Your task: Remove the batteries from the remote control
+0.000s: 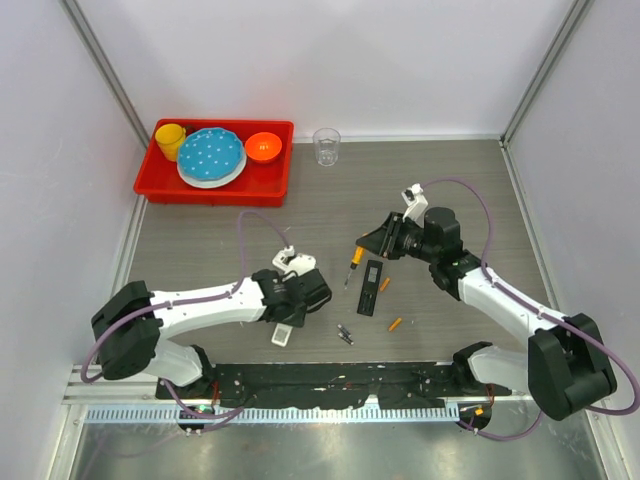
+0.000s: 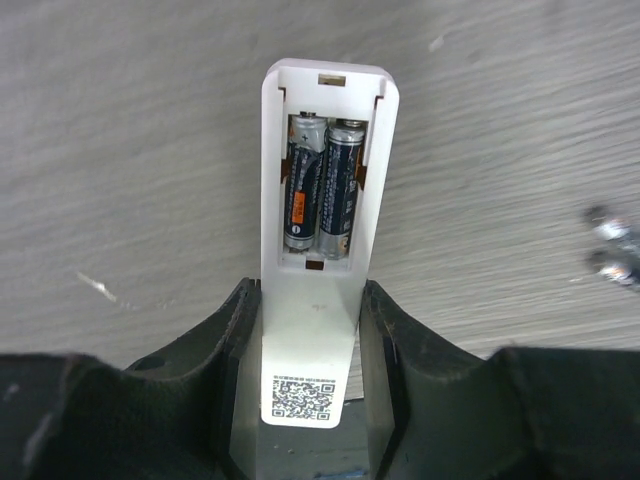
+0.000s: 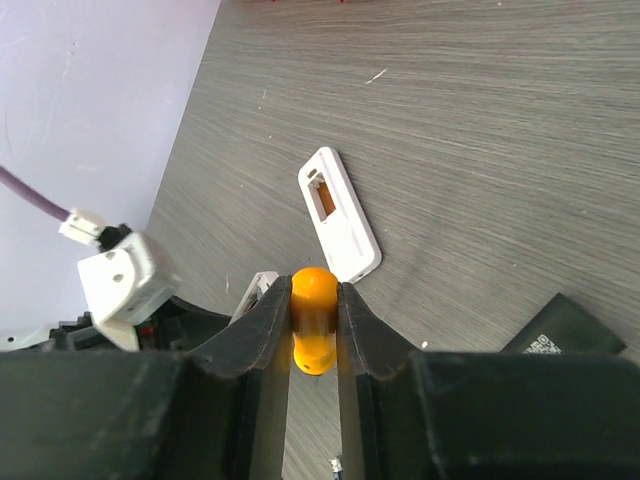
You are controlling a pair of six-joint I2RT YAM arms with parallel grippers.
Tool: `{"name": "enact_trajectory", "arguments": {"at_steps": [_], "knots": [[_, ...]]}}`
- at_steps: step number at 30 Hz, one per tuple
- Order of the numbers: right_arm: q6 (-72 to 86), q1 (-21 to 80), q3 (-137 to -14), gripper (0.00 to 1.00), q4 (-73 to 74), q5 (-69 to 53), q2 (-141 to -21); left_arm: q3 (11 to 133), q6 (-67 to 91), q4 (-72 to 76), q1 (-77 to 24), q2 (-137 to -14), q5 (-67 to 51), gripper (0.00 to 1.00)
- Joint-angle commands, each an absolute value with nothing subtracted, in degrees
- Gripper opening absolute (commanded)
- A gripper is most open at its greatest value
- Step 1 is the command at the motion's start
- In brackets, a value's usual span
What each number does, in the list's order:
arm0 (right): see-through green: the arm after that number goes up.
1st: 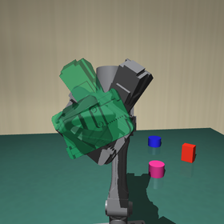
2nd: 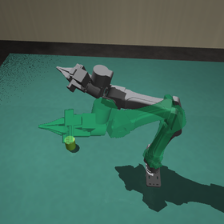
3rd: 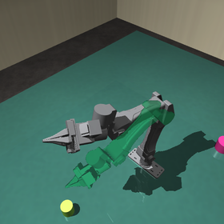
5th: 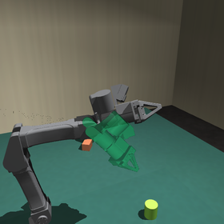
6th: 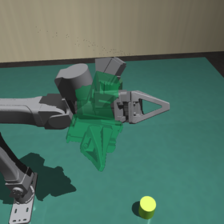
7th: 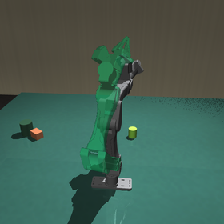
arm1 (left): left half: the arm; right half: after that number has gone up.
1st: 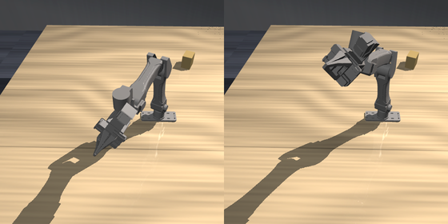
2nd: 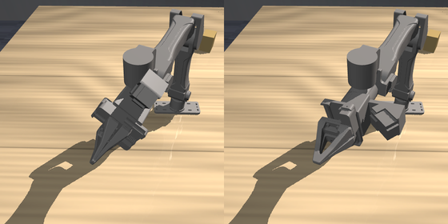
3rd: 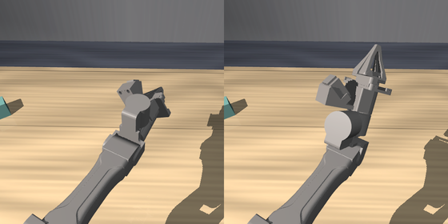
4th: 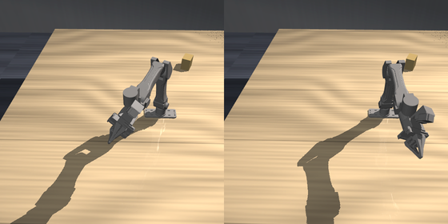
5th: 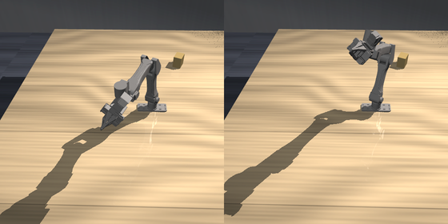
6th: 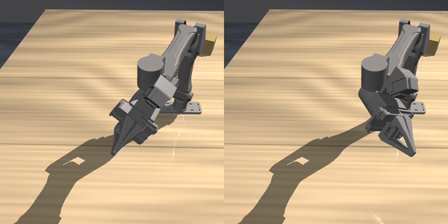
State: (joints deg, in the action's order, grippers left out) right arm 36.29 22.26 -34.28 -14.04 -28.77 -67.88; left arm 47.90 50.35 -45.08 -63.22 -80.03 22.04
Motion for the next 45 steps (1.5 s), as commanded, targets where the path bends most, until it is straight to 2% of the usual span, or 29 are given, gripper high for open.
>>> {"name": "enact_trajectory", "arguments": {"at_steps": [1,7,11,16,18,19,20,22,25,26,35,45], "knots": [[34.6,21.4,-35.0,0.01,-12.4,-25.1,-65.0,54.8,40.2,-40.6,-63.3,-81.5,25.8,0.0],[34.5,19.2,-33.8,0.01,-9.5,-20.4,-63.5,58.5,28.2,-32.3,-63.3,-85.9,20.0,0.01],[34.5,18.2,-33.7,0.01,-7.8,-18.0,-63.3,62.6,21.0,-31.3,-63.4,-92.1,15.4,0.05],[34.5,17.7,-34.0,0.01,-7.5,-17.7,-63.7,67.0,17.3,-32.5,-63.5,-100.4,15.4,0.08],[34.4,17.7,-34.0,0.01,-7.5,-17.8,-63.8,67.6,17.1,-32.6,-63.5,-102.2,15.5,0.13],[34.2,17.5,-34.0,0.01,-7.6,-17.8,-63.9,68.1,17.3,-32.7,-63.5,-102.7,15.4,0.17],[34.2,17.6,-34.0,0.01,-7.5,-17.9,-63.9,68.2,17.2,-32.7,-63.4,-102.9,15.0,0.33],[34.2,17.5,-34.0,0.01,-7.5,-18.0,-64.2,68.0,17.7,-32.6,-63.4,-102.8,14.7,0.57],[33.9,17.5,-34.2,0.01,-7.5,-18.1,-64.2,66.4,18.1,-32.1,-63.4,-101.1,15.0,0.73],[33.6,17.6,-34.2,0.01,-7.6,-18.0,-64.2,65.9,18.2,-32.0,-63.4,-100.6,15.6,0.74],[32.4,17.8,-34.8,0.01,-8.1,-19.4,-64.7,56.1,21.2,-28.1,-63.4,-90.8,12.0,0.73],[32.6,19.4,-35.9,0.01,-9.4,-21.1,-68.0,47.2,21.5,-20.3,-63.4,-87.7,7.3,0.67]]}}
